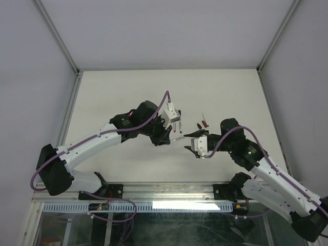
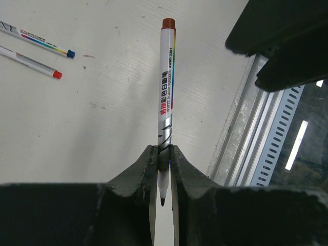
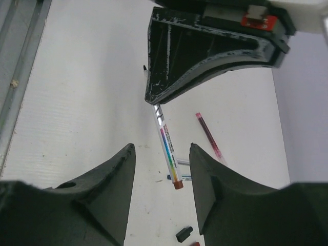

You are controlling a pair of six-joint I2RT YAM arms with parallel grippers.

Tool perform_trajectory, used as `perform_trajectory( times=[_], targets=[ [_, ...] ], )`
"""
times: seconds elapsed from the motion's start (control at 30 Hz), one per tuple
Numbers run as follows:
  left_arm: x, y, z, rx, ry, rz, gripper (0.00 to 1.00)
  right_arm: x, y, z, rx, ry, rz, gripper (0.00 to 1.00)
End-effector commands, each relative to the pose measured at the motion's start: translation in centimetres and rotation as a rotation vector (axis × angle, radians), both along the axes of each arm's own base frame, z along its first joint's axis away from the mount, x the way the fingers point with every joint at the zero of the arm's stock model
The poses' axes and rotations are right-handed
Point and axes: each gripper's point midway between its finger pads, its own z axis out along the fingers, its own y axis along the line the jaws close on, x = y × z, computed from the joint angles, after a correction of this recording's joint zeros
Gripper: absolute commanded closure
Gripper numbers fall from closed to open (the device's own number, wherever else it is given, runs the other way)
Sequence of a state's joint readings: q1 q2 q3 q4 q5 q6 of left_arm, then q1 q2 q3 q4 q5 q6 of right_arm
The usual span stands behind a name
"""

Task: Insert the pens into the pen caps
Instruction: Pick up the pen from the center of the board.

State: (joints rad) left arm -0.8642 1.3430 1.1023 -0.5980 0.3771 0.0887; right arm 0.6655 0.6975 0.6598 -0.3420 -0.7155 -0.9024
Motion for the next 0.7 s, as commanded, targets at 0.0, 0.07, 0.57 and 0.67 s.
perform_trajectory(
  times=[0.0, 0.07, 0.57, 0.67],
  targets=[
    [-0.4, -0.7, 1.7, -0.061, -0.002, -0.021, 0.86, 2.0, 0.8, 1.0, -0.112, -0.224, -0.044, 0.50],
    [-0.4, -0.8, 1.8, -0.063, 0.001, -0.025, 0.86, 2.2, 1.6, 0.6, -0.146, -0.272, -0.048, 0.48],
    [-0.5, -0.8, 1.2, -0.053, 0.019, -0.024, 0.87, 3.9, 5.7, -2.6, -0.362, -0.439, -0.121, 0.50],
    [-0.5, -0.9, 1.3, -0.057, 0.021, -0.026, 0.87, 4.3, 5.8, -3.1, -0.397, -0.458, -0.139, 0.52]
  ],
)
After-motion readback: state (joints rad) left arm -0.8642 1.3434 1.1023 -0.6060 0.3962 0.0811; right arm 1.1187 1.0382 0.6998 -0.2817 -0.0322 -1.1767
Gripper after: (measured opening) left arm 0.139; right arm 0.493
